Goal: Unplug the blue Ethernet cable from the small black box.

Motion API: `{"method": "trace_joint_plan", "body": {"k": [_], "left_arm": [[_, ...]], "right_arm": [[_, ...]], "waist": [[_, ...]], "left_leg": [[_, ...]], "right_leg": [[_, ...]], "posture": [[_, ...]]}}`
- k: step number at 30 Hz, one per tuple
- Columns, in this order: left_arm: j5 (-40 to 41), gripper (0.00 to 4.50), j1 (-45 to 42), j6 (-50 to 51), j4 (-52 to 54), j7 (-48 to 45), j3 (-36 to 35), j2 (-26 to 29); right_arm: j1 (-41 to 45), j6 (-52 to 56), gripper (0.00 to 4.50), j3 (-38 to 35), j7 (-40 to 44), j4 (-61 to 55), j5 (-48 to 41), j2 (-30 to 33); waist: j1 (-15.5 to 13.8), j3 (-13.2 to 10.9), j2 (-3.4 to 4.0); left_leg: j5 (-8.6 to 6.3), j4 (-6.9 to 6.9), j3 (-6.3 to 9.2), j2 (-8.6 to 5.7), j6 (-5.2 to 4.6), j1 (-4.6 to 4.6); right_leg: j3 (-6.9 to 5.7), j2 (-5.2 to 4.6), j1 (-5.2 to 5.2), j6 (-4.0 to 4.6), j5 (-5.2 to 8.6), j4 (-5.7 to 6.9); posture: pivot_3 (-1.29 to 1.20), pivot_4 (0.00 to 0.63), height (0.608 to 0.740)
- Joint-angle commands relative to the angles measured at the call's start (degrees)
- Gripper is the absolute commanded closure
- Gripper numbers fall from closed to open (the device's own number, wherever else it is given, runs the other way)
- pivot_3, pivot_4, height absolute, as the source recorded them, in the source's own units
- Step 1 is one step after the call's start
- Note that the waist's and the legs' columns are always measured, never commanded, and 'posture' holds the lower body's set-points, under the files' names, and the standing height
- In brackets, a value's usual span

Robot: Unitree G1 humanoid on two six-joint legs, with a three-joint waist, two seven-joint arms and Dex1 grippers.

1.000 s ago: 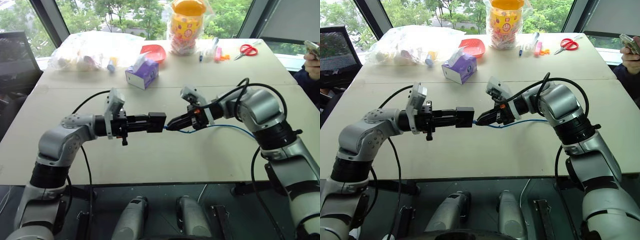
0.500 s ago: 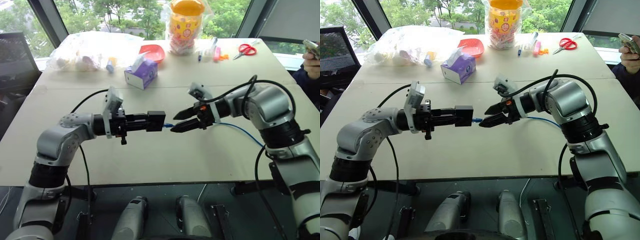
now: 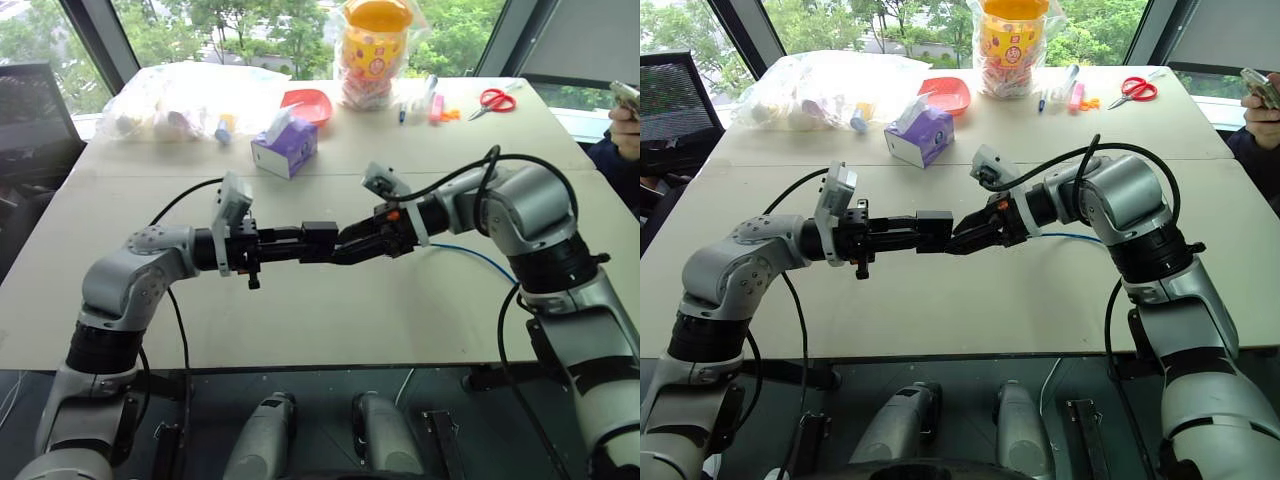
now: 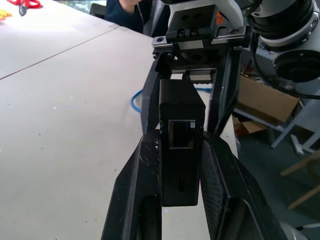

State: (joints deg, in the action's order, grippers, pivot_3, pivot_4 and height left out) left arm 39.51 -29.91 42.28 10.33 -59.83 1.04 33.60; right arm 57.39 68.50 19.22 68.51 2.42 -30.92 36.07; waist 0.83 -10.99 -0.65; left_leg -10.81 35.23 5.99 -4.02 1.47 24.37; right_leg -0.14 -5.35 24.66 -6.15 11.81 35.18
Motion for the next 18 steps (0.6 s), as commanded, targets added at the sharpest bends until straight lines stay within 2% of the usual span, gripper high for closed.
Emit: {"method": "trace_joint_plan", "body": {"k": [1, 2, 3, 18], "left_arm": [[0.8, 4.03, -0.4, -0.3, 2.2, -0.5, -0.4, 0.3], [0.8, 4.03, -0.4, -0.4, 2.2, -0.5, -0.3, 0.3], [0.8, 4.03, -0.4, -0.3, 2.3, -0.5, -0.3, 0.2], [4.7, 4.03, -1.3, 3.5, 2.9, -1.0, -2.1, -0.2]], "right_arm": [[1.8, -0.4, 4.04, -0.3, 0.4, -1.4, -0.5, -0.1], [1.9, -0.5, 4.33, 0.0, 0.6, -1.4, -0.4, 0.0], [2.0, -0.5, 4.35, 0.2, 0.8, -1.5, -0.3, 0.1], [1.7, -1.2, 4.35, 1.5, 1.6, -3.6, 0.0, 0.3]], "waist": [[0.0, 0.0, 0.00], [0.0, 0.0, 0.00], [0.0, 0.0, 0.00], [0.0, 0.0, 0.00]], "left_leg": [[0.00, 0.00, 0.00, 0.00, 0.00, 0.00], [0.00, 0.00, 0.00, 0.00, 0.00, 0.00], [0.00, 0.00, 0.00, 0.00, 0.00, 0.00], [0.00, 0.00, 0.00, 0.00, 0.00, 0.00]], "right_leg": [[0.00, 0.00, 0.00, 0.00, 0.00, 0.00], [0.00, 0.00, 0.00, 0.00, 0.00, 0.00], [0.00, 0.00, 0.00, 0.00, 0.00, 0.00], [0.00, 0.00, 0.00, 0.00, 0.00, 0.00]], "posture": [[0.00, 0.150, 0.740], [0.00, 0.150, 0.740], [0.00, 0.150, 0.740], [0.00, 0.150, 0.740]]}}
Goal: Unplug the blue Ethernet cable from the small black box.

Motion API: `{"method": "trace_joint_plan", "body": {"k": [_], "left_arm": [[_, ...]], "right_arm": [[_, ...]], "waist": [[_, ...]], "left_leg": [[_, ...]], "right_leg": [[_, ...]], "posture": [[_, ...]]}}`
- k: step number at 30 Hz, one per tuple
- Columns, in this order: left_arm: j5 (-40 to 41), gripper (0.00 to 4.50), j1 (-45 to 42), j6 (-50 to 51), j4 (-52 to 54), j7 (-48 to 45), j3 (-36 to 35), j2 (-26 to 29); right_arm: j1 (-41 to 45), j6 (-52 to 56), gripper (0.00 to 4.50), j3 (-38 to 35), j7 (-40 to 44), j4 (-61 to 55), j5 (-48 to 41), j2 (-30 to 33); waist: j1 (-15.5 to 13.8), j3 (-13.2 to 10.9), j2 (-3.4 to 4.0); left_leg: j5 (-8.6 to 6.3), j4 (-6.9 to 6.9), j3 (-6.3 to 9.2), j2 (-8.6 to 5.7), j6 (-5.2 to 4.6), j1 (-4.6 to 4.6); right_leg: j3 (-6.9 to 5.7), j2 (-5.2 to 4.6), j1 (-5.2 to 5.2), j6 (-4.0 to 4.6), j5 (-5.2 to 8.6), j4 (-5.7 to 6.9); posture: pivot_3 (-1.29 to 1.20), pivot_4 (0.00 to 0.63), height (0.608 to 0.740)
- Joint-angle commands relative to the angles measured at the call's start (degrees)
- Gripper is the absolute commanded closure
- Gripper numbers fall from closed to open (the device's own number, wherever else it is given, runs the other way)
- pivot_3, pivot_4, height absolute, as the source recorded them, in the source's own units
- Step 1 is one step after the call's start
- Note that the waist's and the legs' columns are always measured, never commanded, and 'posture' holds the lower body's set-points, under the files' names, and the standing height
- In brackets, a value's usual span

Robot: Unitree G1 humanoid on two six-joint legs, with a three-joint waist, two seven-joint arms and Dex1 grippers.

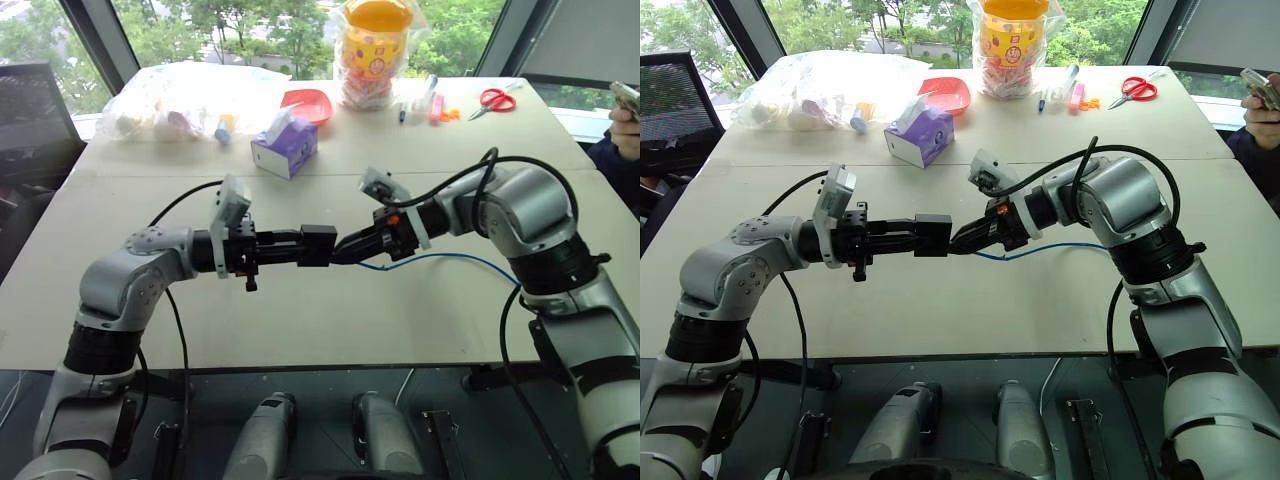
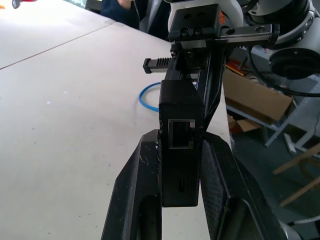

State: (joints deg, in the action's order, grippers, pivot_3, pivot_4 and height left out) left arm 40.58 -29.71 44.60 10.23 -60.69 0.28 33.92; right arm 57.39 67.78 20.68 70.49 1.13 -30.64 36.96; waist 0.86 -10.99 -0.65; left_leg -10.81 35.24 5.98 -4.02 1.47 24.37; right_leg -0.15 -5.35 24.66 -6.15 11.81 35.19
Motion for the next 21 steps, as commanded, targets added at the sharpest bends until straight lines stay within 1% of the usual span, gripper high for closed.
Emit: {"method": "trace_joint_plan", "body": {"k": [1, 4, 10, 18, 21], "left_arm": [[4.7, 4.03, -1.7, 2.1, 3.3, -0.4, -1.8, -0.5], [7.7, 4.03, -2.2, 4.7, 4.2, -1.1, -3.0, -0.1], [7.3, 4.03, -1.6, 4.7, 5.6, -3.2, -1.8, 1.5], [5.2, 4.03, -1.4, 2.8, 6.2, -4.9, 0.2, 2.0], [4.7, 4.03, -1.2, 1.9, 6.0, -5.0, 0.3, 2.3]], "right_arm": [[1.9, -0.4, 4.35, 0.0, -0.3, -2.9, -0.5, -0.6], [2.9, 0.9, 4.35, -0.8, 0.2, -5.7, -2.0, -0.7], [4.2, 2.5, 4.48, -1.5, 0.5, -8.2, -3.8, -0.6], [4.5, 3.5, 4.48, -1.6, 0.3, -7.9, -4.0, -0.9], [3.7, 2.9, 4.48, -1.1, -0.4, -7.0, -2.8, -0.5]], "waist": [[0.0, 0.0, 0.00], [0.1, 0.0, 0.00], [0.0, 0.0, 0.00], [0.0, 0.0, 0.00], [0.0, 0.0, 0.00]], "left_leg": [[0.00, 0.00, 0.00, 0.00, 0.00, 0.00], [0.00, -0.01, 0.00, 0.01, 0.00, 0.00], [0.00, -0.01, 0.01, 0.00, 0.00, 0.00], [0.00, -0.01, 0.00, 0.00, 0.00, 0.00], [0.00, -0.01, 0.01, 0.00, 0.00, 0.00]], "right_leg": [[0.00, 0.00, 0.00, 0.00, 0.00, 0.00], [0.00, 0.00, 0.01, -0.01, 0.00, 0.00], [0.00, 0.00, 0.00, 0.01, 0.01, 0.00], [0.00, -0.01, 0.00, 0.01, 0.01, 0.00], [0.00, -0.01, 0.00, 0.01, 0.01, 0.00]], "posture": [[0.00, 0.150, 0.740], [0.00, 0.150, 0.740], [0.00, 0.150, 0.740], [0.00, 0.150, 0.740], [0.00, 0.150, 0.740]]}}
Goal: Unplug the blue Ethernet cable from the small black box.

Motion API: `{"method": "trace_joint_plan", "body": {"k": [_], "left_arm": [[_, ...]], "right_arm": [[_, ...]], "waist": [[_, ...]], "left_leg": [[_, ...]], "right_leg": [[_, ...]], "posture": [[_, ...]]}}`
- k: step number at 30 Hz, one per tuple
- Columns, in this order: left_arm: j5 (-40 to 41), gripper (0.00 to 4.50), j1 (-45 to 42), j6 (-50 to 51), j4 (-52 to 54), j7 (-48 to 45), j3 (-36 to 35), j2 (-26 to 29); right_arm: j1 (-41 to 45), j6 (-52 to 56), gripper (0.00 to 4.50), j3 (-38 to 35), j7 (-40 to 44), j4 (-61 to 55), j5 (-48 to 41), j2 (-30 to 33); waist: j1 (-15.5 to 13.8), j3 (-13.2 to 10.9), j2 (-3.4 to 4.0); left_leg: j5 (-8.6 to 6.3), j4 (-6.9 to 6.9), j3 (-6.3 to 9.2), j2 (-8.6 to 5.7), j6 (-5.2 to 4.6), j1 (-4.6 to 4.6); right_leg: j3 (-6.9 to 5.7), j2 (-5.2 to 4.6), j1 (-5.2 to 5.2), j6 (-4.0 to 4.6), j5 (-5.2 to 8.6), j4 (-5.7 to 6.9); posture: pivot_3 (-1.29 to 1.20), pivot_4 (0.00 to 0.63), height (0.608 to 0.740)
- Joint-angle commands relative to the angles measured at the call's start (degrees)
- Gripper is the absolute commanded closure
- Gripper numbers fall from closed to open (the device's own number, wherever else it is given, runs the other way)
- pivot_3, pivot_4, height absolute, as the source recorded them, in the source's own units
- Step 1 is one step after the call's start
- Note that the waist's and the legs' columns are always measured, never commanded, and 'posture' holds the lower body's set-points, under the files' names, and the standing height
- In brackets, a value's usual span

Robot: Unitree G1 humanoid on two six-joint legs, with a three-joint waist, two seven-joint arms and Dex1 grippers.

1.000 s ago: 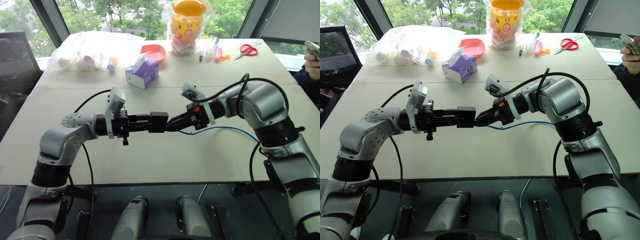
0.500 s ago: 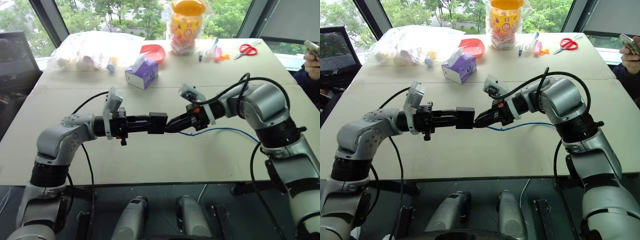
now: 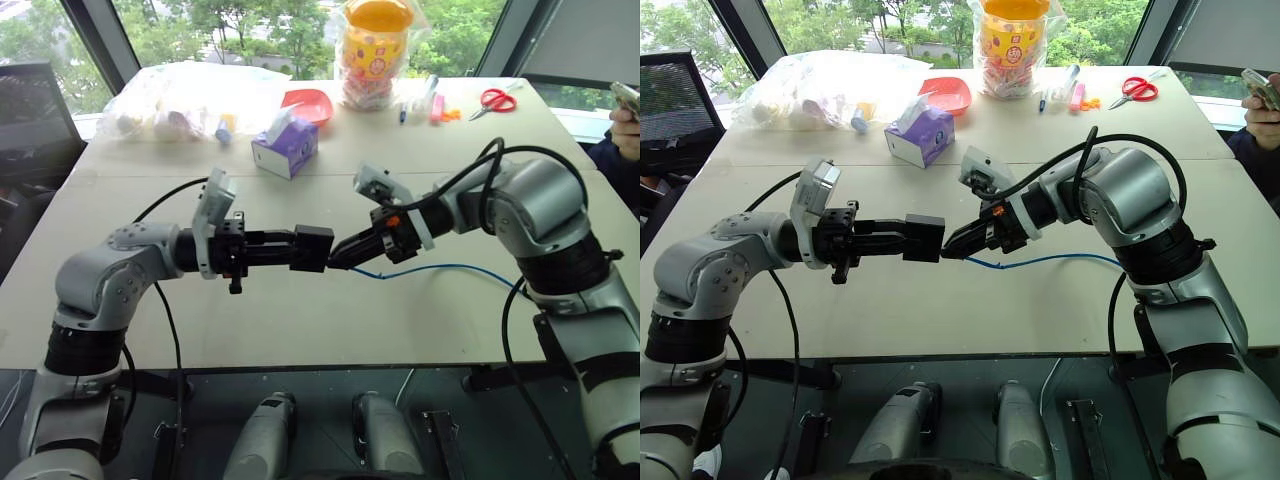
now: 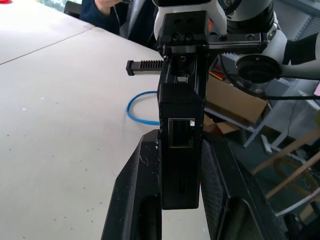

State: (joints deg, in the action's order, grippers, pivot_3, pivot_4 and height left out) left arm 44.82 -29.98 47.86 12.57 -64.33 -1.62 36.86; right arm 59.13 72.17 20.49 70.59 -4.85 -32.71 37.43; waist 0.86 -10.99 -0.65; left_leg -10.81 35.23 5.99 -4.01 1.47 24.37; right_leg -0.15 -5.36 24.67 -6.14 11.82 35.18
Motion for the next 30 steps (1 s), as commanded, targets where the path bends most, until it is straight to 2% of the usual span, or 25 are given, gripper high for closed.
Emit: {"method": "trace_joint_plan", "body": {"k": [1, 8, 12, 14, 18, 22, 24, 27, 30], "left_arm": [[0.2, 4.03, -0.9, -1.6, 3.5, -1.4, 2.2, -0.5], [-1.1, 4.03, 0.0, -3.4, 2.4, -3.3, 1.0, 3.2], [-1.3, 4.03, 0.9, -3.9, 2.1, -4.0, 0.4, 4.7], [-1.8, 4.03, 1.0, -4.6, 1.5, -3.6, 0.3, 4.6], [-10.0, 4.03, 0.4, -13.2, -3.0, -0.3, 3.3, 2.0], [-22.0, 4.03, -2.0, -28.1, -13.3, 8.9, 6.9, -6.9], [-27.0, 4.03, -3.6, -35.8, -19.5, 12.4, 8.6, -11.8], [-30.9, 4.03, -4.6, -41.7, -25.4, 14.8, 9.6, -15.5], [-32.5, 4.03, -4.9, -45.8, -29.6, 15.9, 9.7, -17.9]], "right_arm": [[1.5, -2.0, 4.48, -0.6, -0.4, -0.7, -0.3, -0.5], [-4.1, -10.8, 4.48, 3.1, 1.5, 5.4, 6.2, 7.4], [-5.2, -13.5, 4.48, 2.0, 2.3, 9.5, 8.1, 10.1], [-5.3, -15.0, 4.48, 0.1, 0.1, 11.9, 9.2, 9.5], [-4.7, -21.4, 4.48, -4.7, -10.1, 18.5, 13.2, 3.3], [-3.0, -29.3, 4.48, -10.1, -24.8, 28.0, 17.9, -5.2], [-2.7, -28.0, 4.48, -12.1, -29.5, 30.0, 18.5, -8.4], [-2.8, -25.1, 3.31, -14.8, -34.1, 29.9, 18.5, -11.1], [-3.4, -23.1, 1.89, -17.3, -37.8, 27.3, 18.5, -11.9]], "waist": [[0.0, 0.0, 0.00], [-0.1, 0.0, -0.01], [-0.1, 0.0, -0.01], [0.4, 0.0, -0.01], [0.2, 0.0, 0.00], [-0.4, 0.0, -0.01], [-0.7, 0.0, -0.03], [-1.2, 0.0, -0.03], [-1.2, 0.0, -0.01]], "left_leg": [[0.00, 0.00, 0.00, 0.00, 0.00, 0.00], [0.00, 0.00, -0.03, -0.01, 0.00, 0.01], [0.00, 0.02, -0.09, -0.05, 0.00, 0.03], [0.00, -0.01, -0.11, -0.01, 0.00, 0.02], [0.00, -0.04, -0.10, 0.07, 0.00, -0.02], [0.01, 0.04, -0.11, 0.00, 0.00, -0.06], [0.02, 0.06, -0.07, -0.06, -0.01, 0.03], [0.02, 0.03, -0.08, -0.12, -0.02, 0.04], [0.00, -0.10, -0.09, -0.12, -0.02, 0.06]], "right_leg": [[0.00, 0.00, 0.00, 0.00, 0.00, 0.00], [0.00, -0.02, -0.01, 0.00, 0.00, -0.02], [0.00, -0.07, -0.01, 0.02, 0.02, -0.06], [0.02, -0.06, 0.02, 0.02, 0.01, -0.05], [0.03, 0.01, 0.02, 0.03, 0.00, -0.01], [0.05, -0.01, -0.06, 0.04, -0.02, -0.01], [0.05, -0.03, -0.03, -0.06, -0.08, -0.03], [0.06, -0.07, 0.01, -0.19, -0.16, -0.03], [0.06, -0.08, 0.14, -0.20, -0.16, 0.04]], "posture": [[0.00, 0.150, 0.740], [0.00, 0.150, 0.740], [0.00, 0.150, 0.740], [0.00, 0.150, 0.740], [0.00, 0.150, 0.740], [0.00, 0.150, 0.740], [0.00, 0.150, 0.740], [0.00, 0.150, 0.740], [0.00, 0.150, 0.740]]}}
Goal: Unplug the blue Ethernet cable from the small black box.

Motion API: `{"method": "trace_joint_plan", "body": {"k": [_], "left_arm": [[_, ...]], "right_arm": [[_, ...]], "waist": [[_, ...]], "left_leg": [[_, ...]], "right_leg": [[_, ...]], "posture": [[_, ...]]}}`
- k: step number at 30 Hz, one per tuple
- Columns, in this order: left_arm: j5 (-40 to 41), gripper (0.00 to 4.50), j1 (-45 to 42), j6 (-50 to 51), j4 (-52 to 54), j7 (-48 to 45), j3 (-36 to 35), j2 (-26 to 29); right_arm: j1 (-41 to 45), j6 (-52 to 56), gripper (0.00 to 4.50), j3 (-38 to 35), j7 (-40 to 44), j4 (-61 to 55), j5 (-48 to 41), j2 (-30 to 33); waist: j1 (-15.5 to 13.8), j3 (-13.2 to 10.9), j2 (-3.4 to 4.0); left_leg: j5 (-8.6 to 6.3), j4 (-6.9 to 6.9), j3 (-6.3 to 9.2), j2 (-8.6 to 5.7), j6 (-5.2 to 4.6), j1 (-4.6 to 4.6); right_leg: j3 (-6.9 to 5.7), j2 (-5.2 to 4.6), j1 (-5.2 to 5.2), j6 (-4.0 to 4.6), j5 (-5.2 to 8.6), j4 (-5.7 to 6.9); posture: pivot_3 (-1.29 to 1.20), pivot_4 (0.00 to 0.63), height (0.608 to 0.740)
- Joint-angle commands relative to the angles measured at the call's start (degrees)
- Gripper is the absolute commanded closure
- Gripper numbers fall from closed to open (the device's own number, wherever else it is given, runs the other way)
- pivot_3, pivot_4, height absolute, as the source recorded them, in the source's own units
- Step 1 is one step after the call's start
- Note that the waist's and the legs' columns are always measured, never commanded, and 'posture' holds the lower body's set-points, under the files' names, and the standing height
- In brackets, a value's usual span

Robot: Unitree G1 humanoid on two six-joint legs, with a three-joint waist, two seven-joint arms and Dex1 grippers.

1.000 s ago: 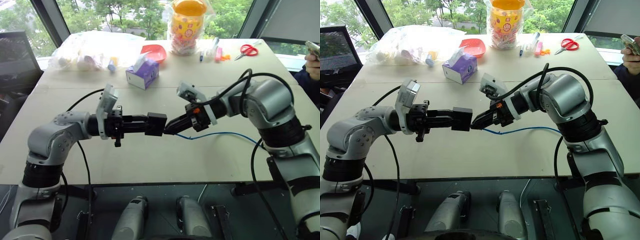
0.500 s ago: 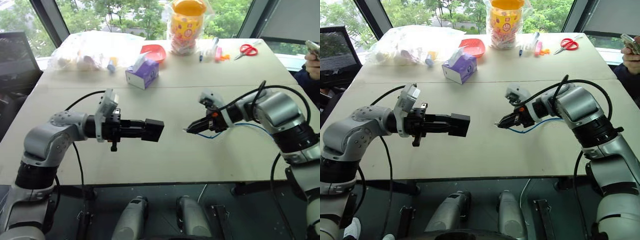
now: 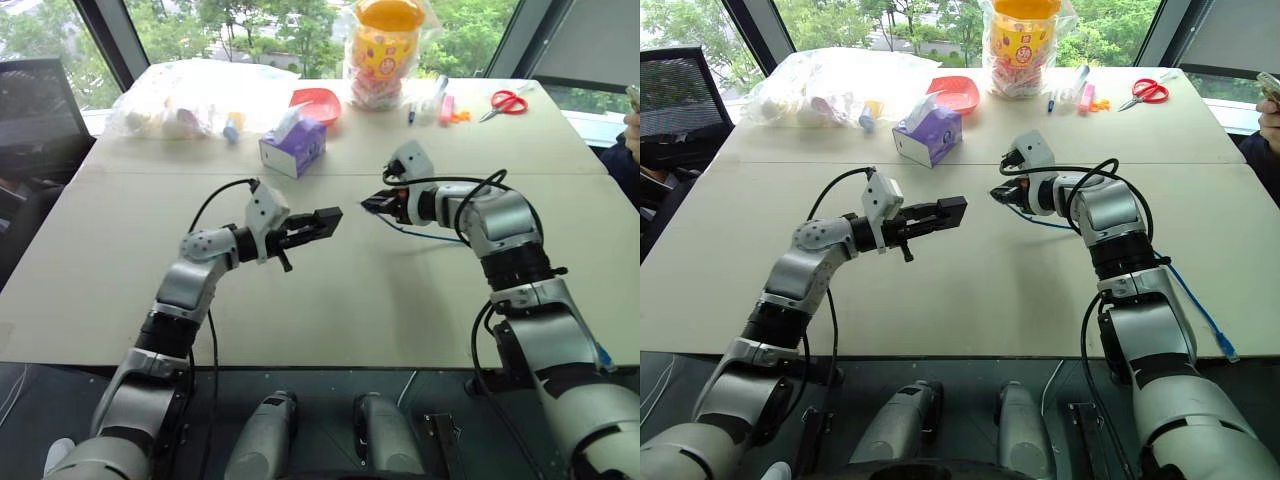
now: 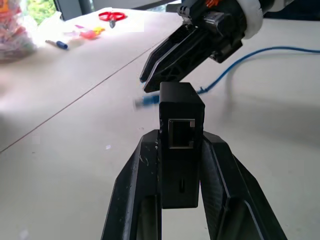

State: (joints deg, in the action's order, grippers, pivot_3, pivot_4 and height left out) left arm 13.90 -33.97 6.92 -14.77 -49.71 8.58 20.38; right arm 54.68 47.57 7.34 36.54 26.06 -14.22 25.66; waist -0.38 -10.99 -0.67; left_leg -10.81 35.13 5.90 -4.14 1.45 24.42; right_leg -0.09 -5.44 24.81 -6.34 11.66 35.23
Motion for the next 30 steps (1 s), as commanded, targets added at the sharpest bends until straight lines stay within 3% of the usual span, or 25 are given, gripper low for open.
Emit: {"method": "trace_joint_plan", "body": {"k": [1, 3, 14, 16, 23, 30], "left_arm": [[-2.3, 4.03, -1.2, -6.4, -3.8, 2.0, -0.6, -2.2], [-3.0, 4.03, -1.4, -8.3, -6.2, 2.3, -0.6, -3.4], [-6.1, 4.03, 0.5, -14.9, -16.4, 2.8, -1.1, -4.3], [-5.9, 3.01, 0.6, -14.3, -16.8, 2.5, -1.3, -4.1], [-3.7, 0.03, 2.2, -9.8, -12.9, -2.1, -2.6, -0.3], [3.1, 0.03, 4.4, 3.6, 2.9, -6.8, -5.6, 6.3]], "right_arm": [[0.8, 2.4, 1.31, -5.3, -5.3, -4.7, 0.0, 0.0], [-0.1, 3.8, 0.37, -6.9, -7.3, -7.2, 0.1, 0.5], [-11.6, 17.5, 0.37, -15.7, -12.5, -28.1, -3.9, 3.3], [-12.8, 19.6, 0.29, -16.6, -13.1, -30.6, -4.7, 3.1], [-16.4, 24.9, 0.29, -17.2, -12.4, -39.0, -7.6, 4.9], [-23.4, 27.9, 0.29, -16.2, -2.8, -51.9, -15.6, 14.2]], "waist": [[0.0, 0.0, 0.01], [0.0, 0.0, 0.01], [0.3, 0.1, 0.08], [0.5, 0.1, 0.10], [1.2, 0.1, 0.10], [1.1, 0.1, 0.10]], "left_leg": [[0.00, -0.01, 0.00, 0.00, 0.00, 0.00], [0.00, 0.00, 0.01, 0.00, 0.00, 0.00], [0.00, 0.10, -0.02, 0.02, -0.03, -0.06], [0.00, 0.11, -0.01, 0.03, -0.03, -0.14], [0.01, 0.14, 0.03, 0.08, -0.04, -0.19], [0.00, 0.14, 0.09, 0.09, -0.05, -0.12]], "right_leg": [[-0.01, 0.01, 0.00, 0.00, 0.00, 0.00], [-0.01, 0.02, -0.01, 0.00, 0.00, 0.01], [-0.02, 0.04, -0.10, 0.00, 0.00, 0.04], [-0.02, 0.05, -0.18, 0.00, 0.01, 0.05], [-0.03, 0.08, -0.26, -0.01, 0.02, 0.05], [-0.06, 0.05, -0.24, -0.02, 0.04, 0.01]], "posture": [[0.00, 0.150, 0.740], [0.00, 0.150, 0.740], [0.00, 0.150, 0.740], [0.00, 0.150, 0.740], [0.00, 0.150, 0.740], [0.00, 0.150, 0.740]]}}
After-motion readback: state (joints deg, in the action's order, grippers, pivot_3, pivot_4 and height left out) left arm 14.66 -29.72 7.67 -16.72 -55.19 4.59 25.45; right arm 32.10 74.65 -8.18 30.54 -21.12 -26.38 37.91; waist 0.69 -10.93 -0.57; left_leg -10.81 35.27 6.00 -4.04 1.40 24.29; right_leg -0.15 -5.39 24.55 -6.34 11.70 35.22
